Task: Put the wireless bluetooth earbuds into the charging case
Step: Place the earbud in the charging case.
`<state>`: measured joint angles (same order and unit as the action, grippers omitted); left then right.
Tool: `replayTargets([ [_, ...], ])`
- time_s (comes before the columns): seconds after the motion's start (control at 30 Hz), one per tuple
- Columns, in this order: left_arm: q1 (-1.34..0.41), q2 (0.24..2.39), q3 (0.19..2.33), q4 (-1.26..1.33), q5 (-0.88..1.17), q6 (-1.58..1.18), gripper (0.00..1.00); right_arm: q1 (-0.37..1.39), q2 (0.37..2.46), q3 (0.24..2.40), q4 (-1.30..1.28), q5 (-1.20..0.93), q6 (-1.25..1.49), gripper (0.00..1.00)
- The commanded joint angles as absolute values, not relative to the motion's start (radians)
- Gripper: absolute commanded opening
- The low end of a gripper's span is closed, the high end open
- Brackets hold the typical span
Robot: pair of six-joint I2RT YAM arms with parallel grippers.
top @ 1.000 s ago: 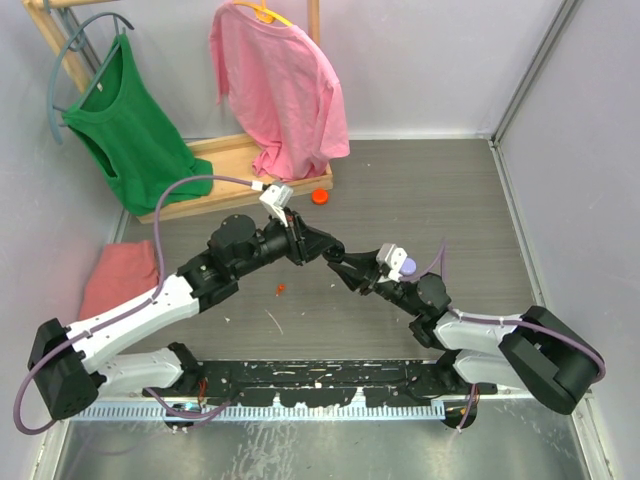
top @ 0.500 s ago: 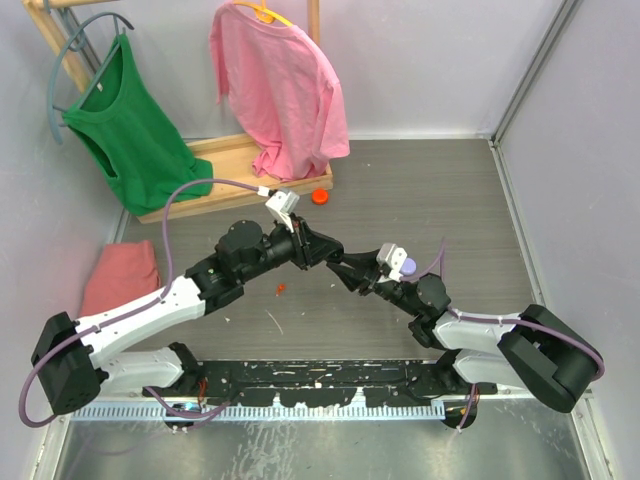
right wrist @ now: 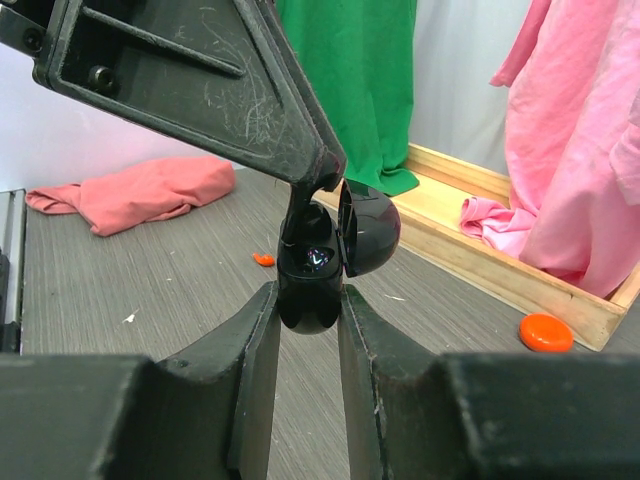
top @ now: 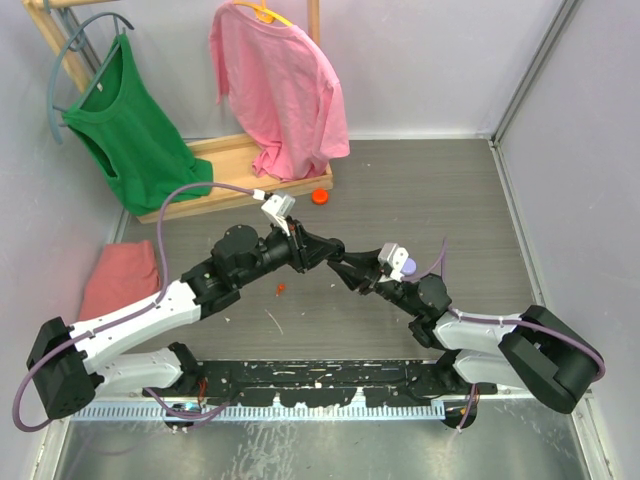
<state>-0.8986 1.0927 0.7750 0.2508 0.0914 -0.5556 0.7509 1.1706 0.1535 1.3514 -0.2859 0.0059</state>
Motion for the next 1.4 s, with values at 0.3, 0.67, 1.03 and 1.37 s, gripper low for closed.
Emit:
replayTargets([
  [0.3, -0.917, 1.085, 0.763, 0.308, 0.038, -0.538, 0.08, 0.756, 1.144, 0.172, 1.45, -0.265, 0.0, 0.01],
  [0.67, -0.93, 1.083, 0.75, 0.294, 0.002, -0.531, 0.1, 0.756, 1.135, 0.17, 1.45, -0.253, -0.008, 0.01],
  [1.03, -0.966, 1.066, 0.731, 0.278, -0.081, -0.536, 0.12, 0.755, 1.128, 0.165, 1.453, -0.246, -0.008, 0.01],
  [1.37, -1.012, 1.039, 0.691, 0.301, -0.208, -0.545, 0.12, 0.756, 1.124, 0.161, 1.462, -0.231, -0.009, 0.01],
])
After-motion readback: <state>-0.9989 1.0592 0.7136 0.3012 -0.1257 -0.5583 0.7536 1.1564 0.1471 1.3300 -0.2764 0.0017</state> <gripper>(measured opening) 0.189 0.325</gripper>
